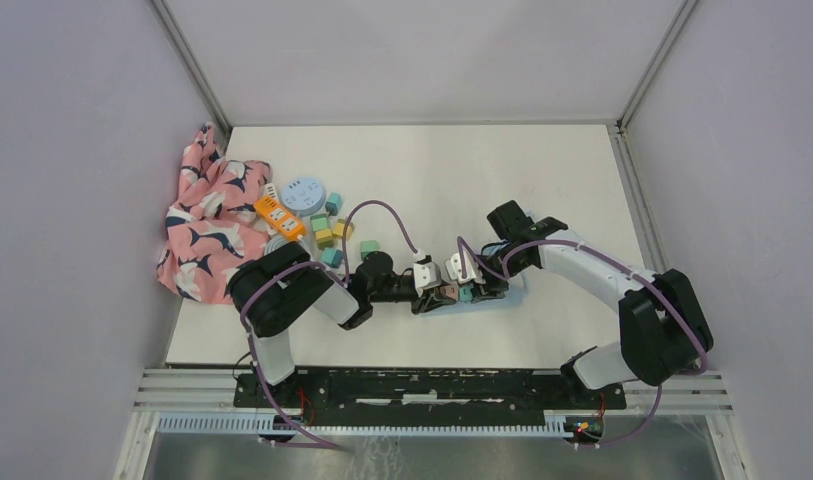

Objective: Pull the plug off the socket
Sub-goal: Remove the plug from the socket.

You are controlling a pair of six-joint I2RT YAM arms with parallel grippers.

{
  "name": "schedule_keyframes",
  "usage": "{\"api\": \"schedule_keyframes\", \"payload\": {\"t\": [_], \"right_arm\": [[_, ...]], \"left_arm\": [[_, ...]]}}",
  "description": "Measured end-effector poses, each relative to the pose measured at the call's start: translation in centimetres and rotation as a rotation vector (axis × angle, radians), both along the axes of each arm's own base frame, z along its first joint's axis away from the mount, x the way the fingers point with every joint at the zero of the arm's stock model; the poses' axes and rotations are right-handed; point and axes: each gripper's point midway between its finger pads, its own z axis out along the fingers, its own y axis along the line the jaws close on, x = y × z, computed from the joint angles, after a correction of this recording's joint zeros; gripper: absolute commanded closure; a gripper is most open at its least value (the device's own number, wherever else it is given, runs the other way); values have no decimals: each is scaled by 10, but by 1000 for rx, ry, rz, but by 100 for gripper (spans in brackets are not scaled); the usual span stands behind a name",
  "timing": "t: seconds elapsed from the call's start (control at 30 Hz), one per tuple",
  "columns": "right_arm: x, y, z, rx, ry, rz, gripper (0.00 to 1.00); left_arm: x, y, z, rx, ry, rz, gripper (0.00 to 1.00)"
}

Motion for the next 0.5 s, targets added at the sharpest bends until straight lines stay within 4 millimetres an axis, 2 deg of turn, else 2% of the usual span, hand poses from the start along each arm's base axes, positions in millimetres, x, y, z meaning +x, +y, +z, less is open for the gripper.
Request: {"api": "schedule_keyframes", "payload": {"t": [0.07, 0.33, 0.4, 0.5], "right_arm": [[-1, 0, -1, -3, 3, 2, 59], [3, 0, -3, -20, 3, -17, 94], [3, 0, -3, -23, 4, -19, 99], [3, 0, -3, -24, 6, -21, 100]], "left_arm": [[0, 0, 0, 0, 0, 0, 97], [0, 0, -1, 3, 2, 0, 97], [0, 0, -1, 3, 3, 0, 97], [0, 0, -1, 3, 3, 0, 97]]}}
